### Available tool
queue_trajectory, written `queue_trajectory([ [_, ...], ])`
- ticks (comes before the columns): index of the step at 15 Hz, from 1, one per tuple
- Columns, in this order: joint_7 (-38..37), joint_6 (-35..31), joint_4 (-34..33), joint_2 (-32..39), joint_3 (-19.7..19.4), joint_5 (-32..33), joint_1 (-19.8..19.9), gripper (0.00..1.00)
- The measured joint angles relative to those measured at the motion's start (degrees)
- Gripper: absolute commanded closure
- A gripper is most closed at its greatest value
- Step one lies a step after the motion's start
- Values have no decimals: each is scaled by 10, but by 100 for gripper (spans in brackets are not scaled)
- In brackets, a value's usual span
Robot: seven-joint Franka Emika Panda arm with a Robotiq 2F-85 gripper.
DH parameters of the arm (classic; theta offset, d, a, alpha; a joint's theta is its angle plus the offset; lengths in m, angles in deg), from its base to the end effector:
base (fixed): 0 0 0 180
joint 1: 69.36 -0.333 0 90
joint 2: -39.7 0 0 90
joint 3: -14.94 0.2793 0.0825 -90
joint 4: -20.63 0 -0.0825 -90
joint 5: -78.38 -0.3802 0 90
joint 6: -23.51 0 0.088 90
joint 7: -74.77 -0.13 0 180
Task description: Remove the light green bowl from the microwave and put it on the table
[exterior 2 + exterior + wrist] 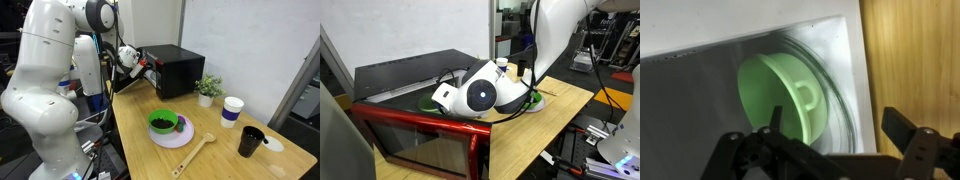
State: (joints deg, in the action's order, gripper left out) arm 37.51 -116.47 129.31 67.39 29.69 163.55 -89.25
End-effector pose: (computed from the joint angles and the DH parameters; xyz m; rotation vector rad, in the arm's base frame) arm 0.5324 0.3429 0.2173 2.0664 1.2464 0.7516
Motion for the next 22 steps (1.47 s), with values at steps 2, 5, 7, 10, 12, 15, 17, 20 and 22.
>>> queue_trajectory([
  [2, 11, -3, -9, 7, -1, 0, 0, 0],
  [5, 24, -17, -23, 15, -5, 0, 0, 0],
  [7, 32, -25, -29, 18, -8, 0, 0, 0],
  [10, 41, -38, -35, 20, -12, -1, 1, 0],
  [12, 49, -49, -36, 22, -13, -4, 4, 0],
  [15, 67, -76, -37, 28, -13, -18, 16, 0],
  [17, 80, -89, -37, 31, -15, -30, 23, 0],
  [20, 96, -101, -37, 33, -19, -47, 27, 0],
  [22, 106, -108, -37, 33, -22, -57, 28, 0],
])
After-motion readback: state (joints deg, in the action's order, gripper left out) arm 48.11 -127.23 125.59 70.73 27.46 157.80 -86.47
